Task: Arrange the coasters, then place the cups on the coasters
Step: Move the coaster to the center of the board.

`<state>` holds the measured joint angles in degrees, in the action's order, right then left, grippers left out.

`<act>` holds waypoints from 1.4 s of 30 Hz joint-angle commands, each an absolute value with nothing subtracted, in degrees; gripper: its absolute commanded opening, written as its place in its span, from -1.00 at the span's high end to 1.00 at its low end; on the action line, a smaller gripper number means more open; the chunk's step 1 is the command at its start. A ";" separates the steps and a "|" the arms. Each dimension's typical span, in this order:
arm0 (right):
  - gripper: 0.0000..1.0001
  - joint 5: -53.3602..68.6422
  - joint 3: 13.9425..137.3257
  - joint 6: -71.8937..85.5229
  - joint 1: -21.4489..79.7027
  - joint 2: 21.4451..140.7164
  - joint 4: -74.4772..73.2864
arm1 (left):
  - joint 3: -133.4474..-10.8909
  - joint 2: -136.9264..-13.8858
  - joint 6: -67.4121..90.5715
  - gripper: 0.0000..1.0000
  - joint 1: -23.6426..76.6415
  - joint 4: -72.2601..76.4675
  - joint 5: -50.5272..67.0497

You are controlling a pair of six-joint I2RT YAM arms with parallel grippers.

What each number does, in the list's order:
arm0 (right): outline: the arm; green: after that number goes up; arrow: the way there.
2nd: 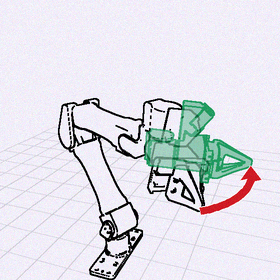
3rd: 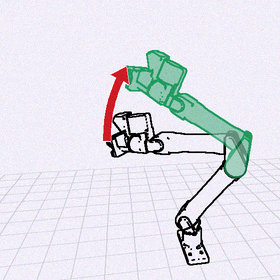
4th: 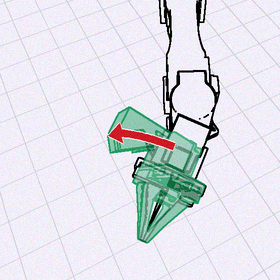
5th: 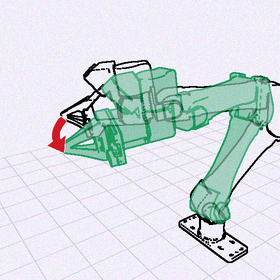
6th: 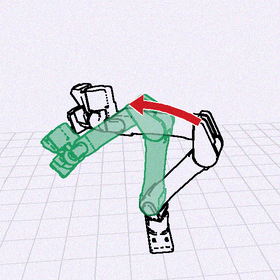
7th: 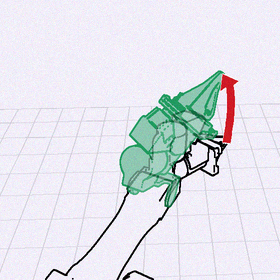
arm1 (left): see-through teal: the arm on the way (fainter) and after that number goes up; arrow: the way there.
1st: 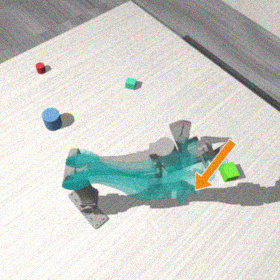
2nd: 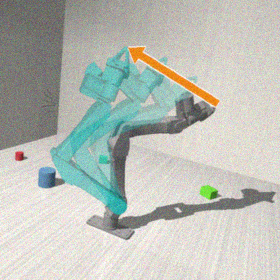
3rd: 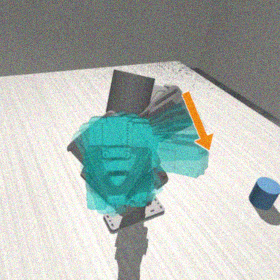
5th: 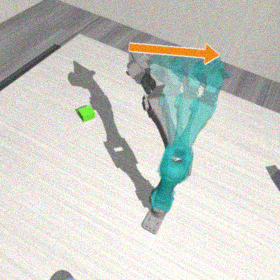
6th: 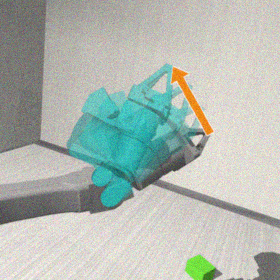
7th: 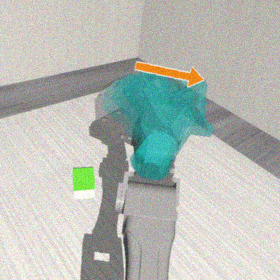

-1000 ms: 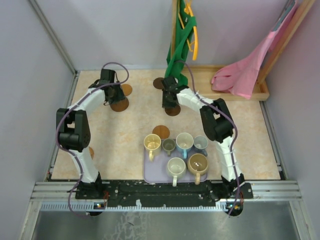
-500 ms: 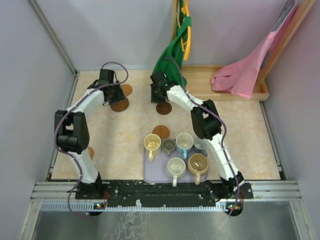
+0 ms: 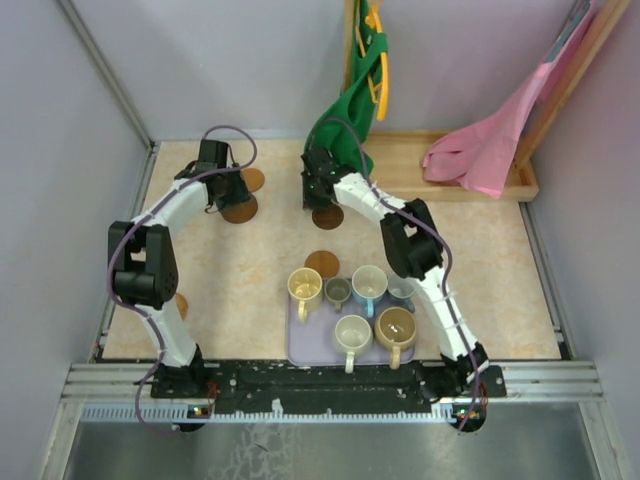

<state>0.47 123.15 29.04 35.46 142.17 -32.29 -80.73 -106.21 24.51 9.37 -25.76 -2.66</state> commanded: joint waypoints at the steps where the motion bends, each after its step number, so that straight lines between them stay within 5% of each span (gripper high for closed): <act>1: 0.51 -1.03 113.99 28.00 35.16 131.00 -28.60 | -82.24 -106.04 24.46 -0.10 9.91 -25.14 -1.59; 9: 0.53 -3.41 97.50 28.93 33.03 116.19 -23.38 | -84.51 -107.63 24.17 -0.09 10.61 -25.14 -0.93; 42: 0.64 -13.18 70.43 31.31 26.74 89.03 -23.81 | -97.30 -119.96 18.25 -0.06 24.93 -21.84 6.87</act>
<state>-10.72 71.11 30.83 27.53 92.01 -25.06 -95.26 -118.61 19.66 23.86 -23.64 4.34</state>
